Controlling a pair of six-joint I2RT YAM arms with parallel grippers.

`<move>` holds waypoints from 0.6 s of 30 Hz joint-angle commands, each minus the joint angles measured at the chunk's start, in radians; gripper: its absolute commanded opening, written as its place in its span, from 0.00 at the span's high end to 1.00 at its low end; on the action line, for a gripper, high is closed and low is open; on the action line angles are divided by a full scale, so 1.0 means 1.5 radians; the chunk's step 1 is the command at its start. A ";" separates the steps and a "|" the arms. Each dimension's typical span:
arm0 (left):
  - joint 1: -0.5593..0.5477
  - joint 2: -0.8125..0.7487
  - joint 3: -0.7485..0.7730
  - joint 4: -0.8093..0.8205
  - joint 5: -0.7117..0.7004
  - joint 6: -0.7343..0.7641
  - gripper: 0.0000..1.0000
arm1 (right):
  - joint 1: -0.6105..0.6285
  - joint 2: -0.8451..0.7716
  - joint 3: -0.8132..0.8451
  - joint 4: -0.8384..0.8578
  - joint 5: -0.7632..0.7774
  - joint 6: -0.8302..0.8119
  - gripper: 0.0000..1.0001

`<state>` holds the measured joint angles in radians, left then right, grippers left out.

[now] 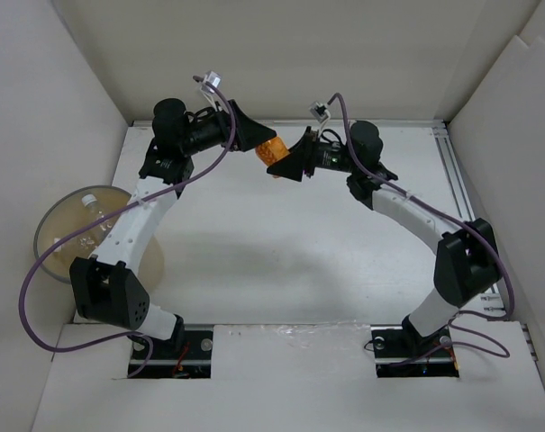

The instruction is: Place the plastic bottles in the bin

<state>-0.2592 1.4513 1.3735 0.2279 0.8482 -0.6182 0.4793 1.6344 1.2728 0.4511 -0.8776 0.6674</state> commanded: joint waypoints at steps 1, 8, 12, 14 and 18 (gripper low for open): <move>0.002 -0.035 -0.002 0.055 0.028 0.002 0.00 | 0.023 -0.014 0.027 0.088 -0.026 0.018 1.00; 0.002 -0.048 -0.016 0.073 0.066 -0.012 0.07 | 0.030 0.001 0.054 0.102 0.001 0.040 1.00; 0.002 -0.054 -0.030 0.079 0.078 -0.012 0.36 | 0.030 0.007 0.069 0.102 0.010 0.040 1.00; 0.002 -0.054 -0.030 0.079 0.078 -0.018 0.59 | 0.037 0.007 0.081 0.102 0.010 0.040 1.00; 0.002 -0.041 -0.016 0.093 0.085 -0.046 0.90 | 0.051 0.020 0.088 0.102 0.010 0.040 0.79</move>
<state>-0.2546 1.4117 1.3453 0.3134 0.9230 -0.6621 0.5377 1.6562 1.3388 0.5072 -0.8742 0.7174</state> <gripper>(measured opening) 0.512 0.745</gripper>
